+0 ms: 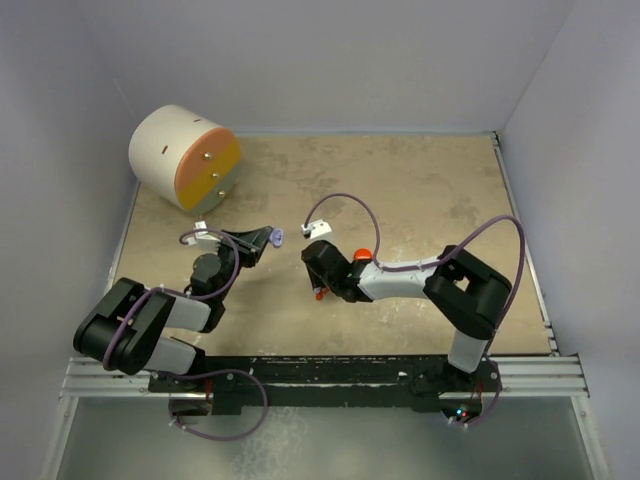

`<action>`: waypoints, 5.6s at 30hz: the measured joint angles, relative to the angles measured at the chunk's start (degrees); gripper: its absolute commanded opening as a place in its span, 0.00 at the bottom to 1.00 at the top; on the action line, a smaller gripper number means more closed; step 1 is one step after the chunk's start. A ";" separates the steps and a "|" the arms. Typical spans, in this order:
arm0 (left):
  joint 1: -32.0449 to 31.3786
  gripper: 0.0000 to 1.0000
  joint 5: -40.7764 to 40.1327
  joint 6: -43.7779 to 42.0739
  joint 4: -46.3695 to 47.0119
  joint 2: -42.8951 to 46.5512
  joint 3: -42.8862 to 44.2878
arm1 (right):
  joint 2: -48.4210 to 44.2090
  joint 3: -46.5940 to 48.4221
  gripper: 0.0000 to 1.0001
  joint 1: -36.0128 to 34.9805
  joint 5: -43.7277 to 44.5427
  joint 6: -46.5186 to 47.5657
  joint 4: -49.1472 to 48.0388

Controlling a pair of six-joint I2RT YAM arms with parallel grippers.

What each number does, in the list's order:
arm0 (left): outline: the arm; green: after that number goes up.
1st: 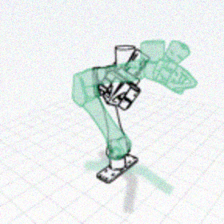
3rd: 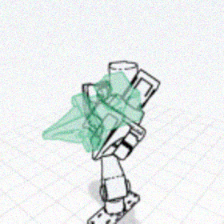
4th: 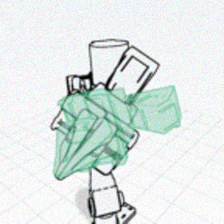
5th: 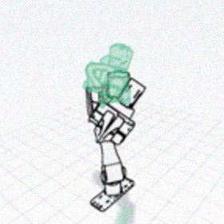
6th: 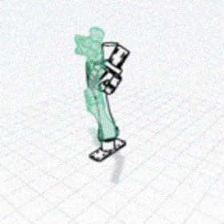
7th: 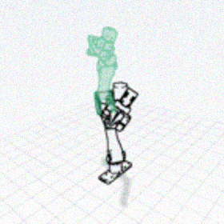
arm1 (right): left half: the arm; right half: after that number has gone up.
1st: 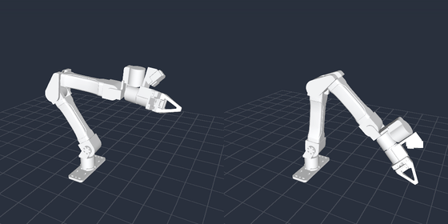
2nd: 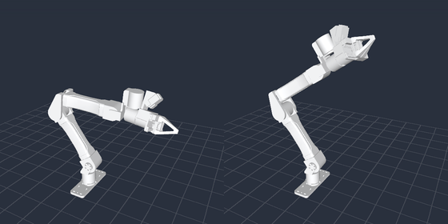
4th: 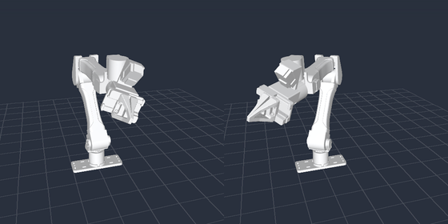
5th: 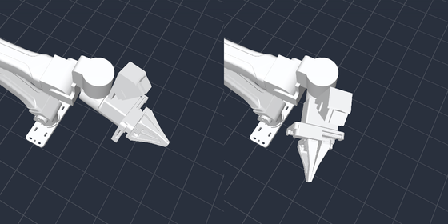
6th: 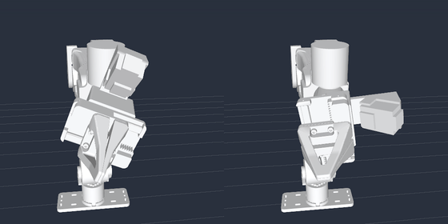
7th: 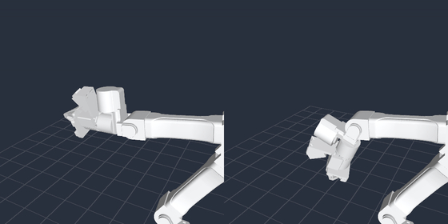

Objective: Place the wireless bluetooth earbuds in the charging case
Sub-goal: Pick up the earbud from the center of the board.

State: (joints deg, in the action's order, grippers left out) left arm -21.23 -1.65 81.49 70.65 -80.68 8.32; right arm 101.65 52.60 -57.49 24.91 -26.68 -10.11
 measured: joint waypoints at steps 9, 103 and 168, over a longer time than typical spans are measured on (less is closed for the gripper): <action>0.22 0.00 0.07 0.00 0.00 0.00 0.00 | 0.37 0.66 0.36 0.00 0.04 0.28 0.02; 1.29 0.00 1.44 0.48 1.68 -0.70 -0.72 | 2.91 1.75 0.33 -0.24 0.09 -4.44 -1.22; 1.33 0.00 2.32 1.03 2.51 -2.05 -1.68 | 1.25 -0.92 0.00 -4.13 7.98 -14.19 -1.03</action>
State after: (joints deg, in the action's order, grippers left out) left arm -19.90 0.67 82.52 73.17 -82.74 6.63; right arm 102.89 51.68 -61.63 32.88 -40.86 -11.14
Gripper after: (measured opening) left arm 0.247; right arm 0.182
